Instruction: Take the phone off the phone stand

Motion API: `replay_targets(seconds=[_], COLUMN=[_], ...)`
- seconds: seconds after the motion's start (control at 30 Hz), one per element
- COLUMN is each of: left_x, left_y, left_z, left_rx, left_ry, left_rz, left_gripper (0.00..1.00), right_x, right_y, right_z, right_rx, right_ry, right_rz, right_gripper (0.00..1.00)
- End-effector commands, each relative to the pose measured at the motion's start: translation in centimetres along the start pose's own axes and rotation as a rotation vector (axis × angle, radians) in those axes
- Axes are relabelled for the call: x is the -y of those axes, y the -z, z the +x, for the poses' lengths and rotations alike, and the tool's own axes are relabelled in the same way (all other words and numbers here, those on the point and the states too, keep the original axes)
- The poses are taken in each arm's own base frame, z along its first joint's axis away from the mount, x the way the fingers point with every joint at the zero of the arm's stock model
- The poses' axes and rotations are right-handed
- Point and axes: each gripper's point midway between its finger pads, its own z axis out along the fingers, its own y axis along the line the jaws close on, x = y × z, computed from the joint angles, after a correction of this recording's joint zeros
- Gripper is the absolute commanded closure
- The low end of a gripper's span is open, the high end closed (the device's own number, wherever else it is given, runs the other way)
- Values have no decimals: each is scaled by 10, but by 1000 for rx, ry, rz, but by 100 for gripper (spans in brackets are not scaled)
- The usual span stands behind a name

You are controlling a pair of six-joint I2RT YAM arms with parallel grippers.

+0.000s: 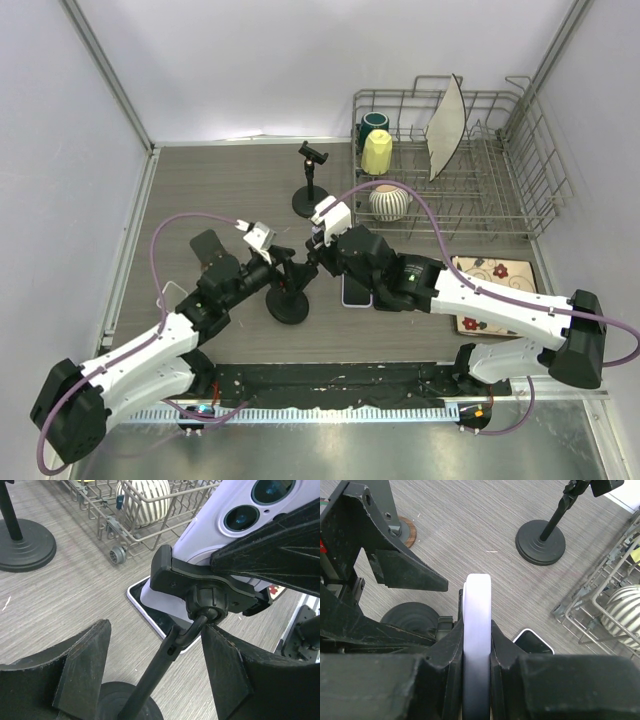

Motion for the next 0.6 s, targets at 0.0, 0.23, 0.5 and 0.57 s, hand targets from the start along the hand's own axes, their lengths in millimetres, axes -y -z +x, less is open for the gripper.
replay_targets(seconds=[0.0, 0.23, 0.5, 0.57], left_x=[24, 36, 40, 39], left_y=[-11, -21, -28, -28], left_z=[-48, -55, -52, -53], left_rx=[118, 87, 47, 46], left_ry=[-115, -184, -209, -211], left_rz=[68, 113, 132, 127], left_gripper=[23, 25, 47, 64], right_x=[-14, -21, -28, -31], right_y=[3, -1, -1, -1], right_z=[-3, -2, 0, 2], right_rx=[-12, -17, -21, -28], right_ry=[39, 42, 43, 49], right_rz=[-76, -103, -139, -154], right_gripper=[99, 99, 99, 99])
